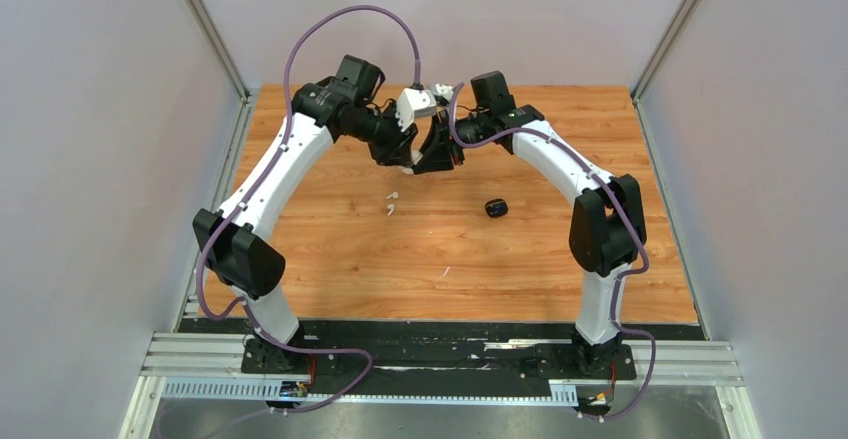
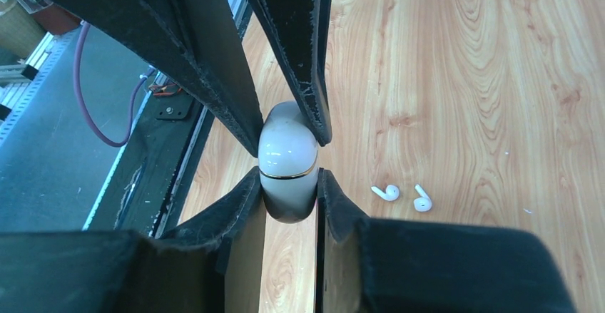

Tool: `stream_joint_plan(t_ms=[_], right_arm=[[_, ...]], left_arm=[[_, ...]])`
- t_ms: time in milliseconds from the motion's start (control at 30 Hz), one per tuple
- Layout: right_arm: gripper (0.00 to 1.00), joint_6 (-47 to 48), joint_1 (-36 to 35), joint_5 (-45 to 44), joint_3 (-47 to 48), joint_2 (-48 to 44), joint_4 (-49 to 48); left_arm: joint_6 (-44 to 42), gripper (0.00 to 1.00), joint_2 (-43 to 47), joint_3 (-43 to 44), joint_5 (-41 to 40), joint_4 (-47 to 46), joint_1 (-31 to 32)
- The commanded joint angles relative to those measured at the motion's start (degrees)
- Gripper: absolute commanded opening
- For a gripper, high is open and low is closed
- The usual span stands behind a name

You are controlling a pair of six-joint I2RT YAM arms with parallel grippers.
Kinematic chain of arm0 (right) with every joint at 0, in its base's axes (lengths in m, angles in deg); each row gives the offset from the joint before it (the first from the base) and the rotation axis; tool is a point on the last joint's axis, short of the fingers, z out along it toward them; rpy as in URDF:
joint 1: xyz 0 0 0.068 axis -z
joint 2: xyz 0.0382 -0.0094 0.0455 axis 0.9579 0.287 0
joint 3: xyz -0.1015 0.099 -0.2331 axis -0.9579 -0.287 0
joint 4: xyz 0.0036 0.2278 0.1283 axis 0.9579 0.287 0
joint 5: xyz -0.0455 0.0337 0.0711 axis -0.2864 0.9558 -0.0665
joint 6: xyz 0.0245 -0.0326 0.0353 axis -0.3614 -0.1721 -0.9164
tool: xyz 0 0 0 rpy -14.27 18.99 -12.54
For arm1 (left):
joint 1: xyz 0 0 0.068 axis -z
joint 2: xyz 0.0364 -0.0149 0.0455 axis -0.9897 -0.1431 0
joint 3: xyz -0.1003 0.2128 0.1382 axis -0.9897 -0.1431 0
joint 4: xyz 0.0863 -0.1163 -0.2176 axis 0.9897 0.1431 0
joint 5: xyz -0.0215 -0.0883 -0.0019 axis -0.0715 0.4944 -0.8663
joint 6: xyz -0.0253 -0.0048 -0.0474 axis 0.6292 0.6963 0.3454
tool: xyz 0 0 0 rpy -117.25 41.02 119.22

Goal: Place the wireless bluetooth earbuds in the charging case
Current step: Open the charging case.

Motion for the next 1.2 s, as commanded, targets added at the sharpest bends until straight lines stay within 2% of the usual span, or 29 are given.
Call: stream_joint_plan(t_ms=[0, 233, 500, 833, 1167], right_arm=[[0.0, 5.2, 0.13, 5.83, 0.34, -1.85, -1.27], [0.0, 7.82, 0.05, 5.26, 0.22, -2.6, 0.0], [0.0, 8.21, 0.11, 4.88, 0.38, -2.62, 0.21], [0.0, 7.44, 0.1, 5.01, 0.95, -1.64, 0.14], [0.0, 7.07, 0.16, 5.05, 1.43, -1.06, 0.07]], left_arm=[[-2.1, 0.24, 1.78, 0.69, -3.44, -1.88, -0.55], [-1.32, 0.24, -0.28, 4.73, -1.96, -2.39, -4.81], [2.52, 0.23, -2.12, 7.35, 1.08, -4.74, -6.86], [3.12, 0.23, -2.08, 8.51, 1.84, -6.29, -9.06], [7.01, 0.32, -1.65, 8.65, 3.06, -9.25, -10.98]])
